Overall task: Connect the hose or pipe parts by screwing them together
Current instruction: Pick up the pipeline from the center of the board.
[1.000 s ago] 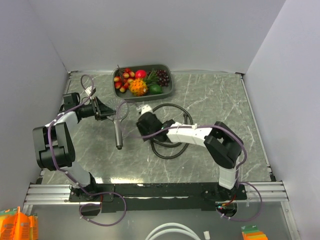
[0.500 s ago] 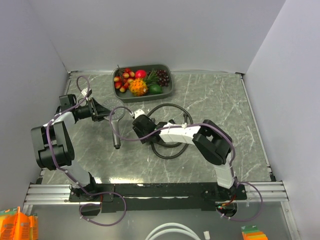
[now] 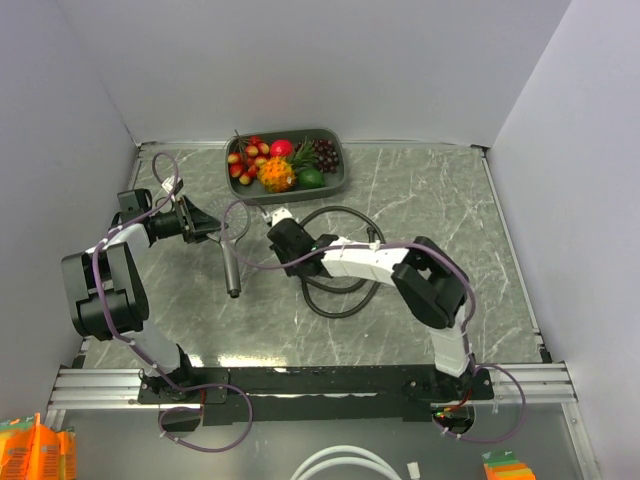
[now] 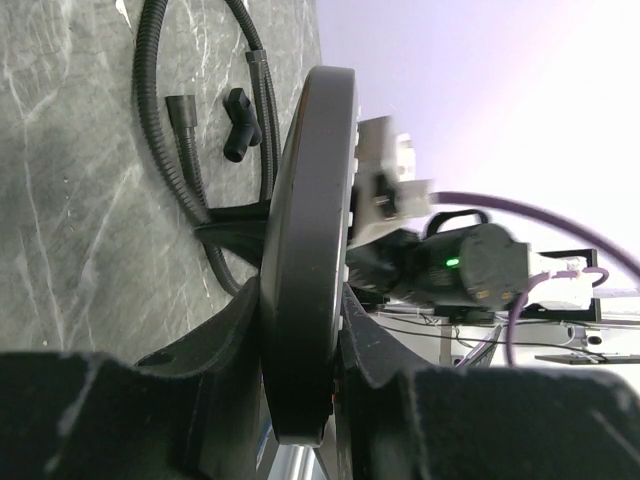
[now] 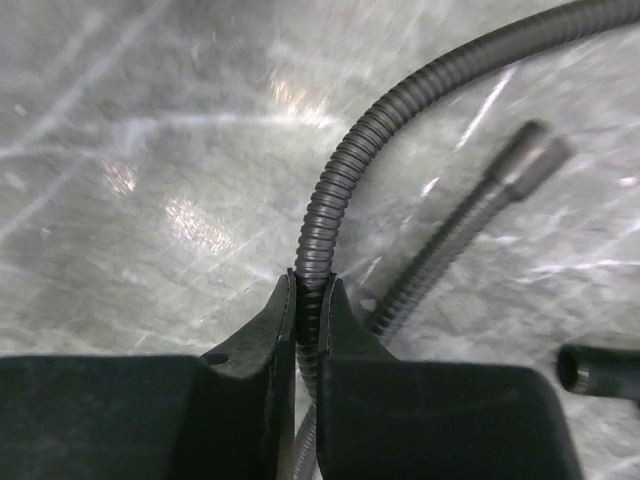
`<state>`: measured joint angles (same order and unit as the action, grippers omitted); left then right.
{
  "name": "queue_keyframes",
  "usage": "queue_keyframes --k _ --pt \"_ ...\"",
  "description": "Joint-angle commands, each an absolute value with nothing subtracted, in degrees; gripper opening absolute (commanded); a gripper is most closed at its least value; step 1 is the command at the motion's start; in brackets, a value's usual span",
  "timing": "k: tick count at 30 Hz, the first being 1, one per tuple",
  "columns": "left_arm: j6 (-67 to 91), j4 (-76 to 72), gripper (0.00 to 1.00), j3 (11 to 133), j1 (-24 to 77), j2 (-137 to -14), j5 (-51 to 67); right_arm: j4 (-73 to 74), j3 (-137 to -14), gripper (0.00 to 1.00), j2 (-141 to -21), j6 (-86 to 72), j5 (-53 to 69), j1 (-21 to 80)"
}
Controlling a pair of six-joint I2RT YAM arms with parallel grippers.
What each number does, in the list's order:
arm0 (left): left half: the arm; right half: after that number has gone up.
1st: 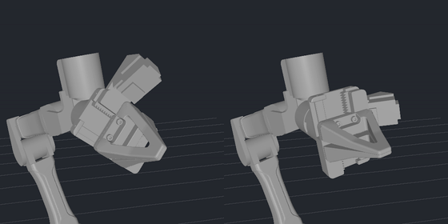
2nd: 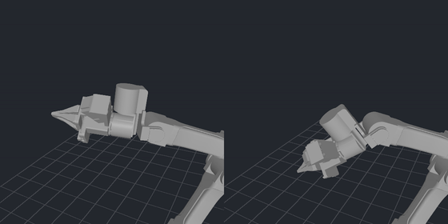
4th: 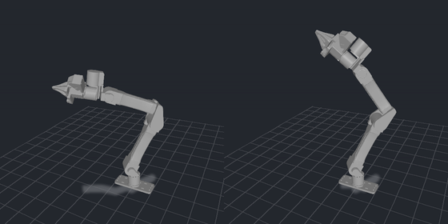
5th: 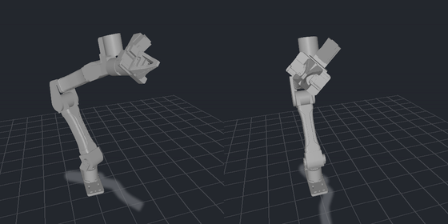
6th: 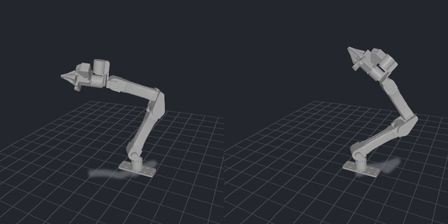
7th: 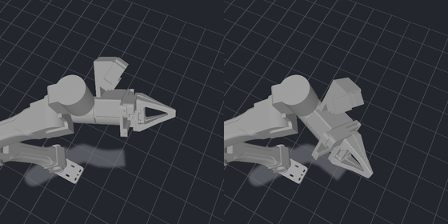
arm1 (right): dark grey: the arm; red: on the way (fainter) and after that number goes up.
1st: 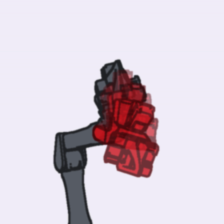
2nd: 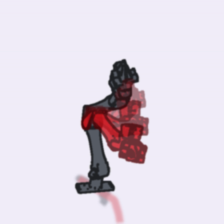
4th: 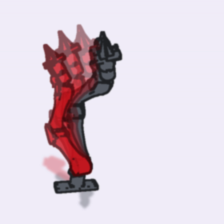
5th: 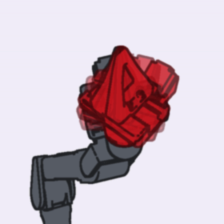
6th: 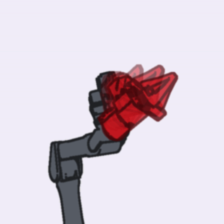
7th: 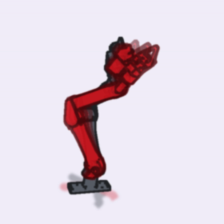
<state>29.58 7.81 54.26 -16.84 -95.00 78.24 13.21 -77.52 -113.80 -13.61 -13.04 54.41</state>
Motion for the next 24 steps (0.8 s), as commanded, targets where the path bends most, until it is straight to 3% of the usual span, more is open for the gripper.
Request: queue_keyframes --k 1,7,11,23,24 --pt "29.4 6.4 0.01 54.8 -17.1 -93.8 81.6 9.7 -76.3 0.0 -101.4 -12.8 -16.3 51.3" --pt "30.6 4.7 0.01 54.1 -17.0 -93.0 81.3 8.8 -70.0 0.0 -93.3 -14.1 -23.5 46.8" --pt "31.0 4.3 0.01 54.1 -17.0 -93.2 81.1 15.7 -70.2 0.0 -97.4 -17.7 -25.3 43.0" --pt "31.5 4.1 0.01 54.1 -17.0 -92.7 80.9 19.3 -68.0 0.0 -108.1 -20.0 -19.0 45.3" --pt "31.5 3.9 0.01 54.1 -17.0 -92.7 80.9 19.4 -68.1 0.17 -108.4 -19.8 -18.9 45.4"
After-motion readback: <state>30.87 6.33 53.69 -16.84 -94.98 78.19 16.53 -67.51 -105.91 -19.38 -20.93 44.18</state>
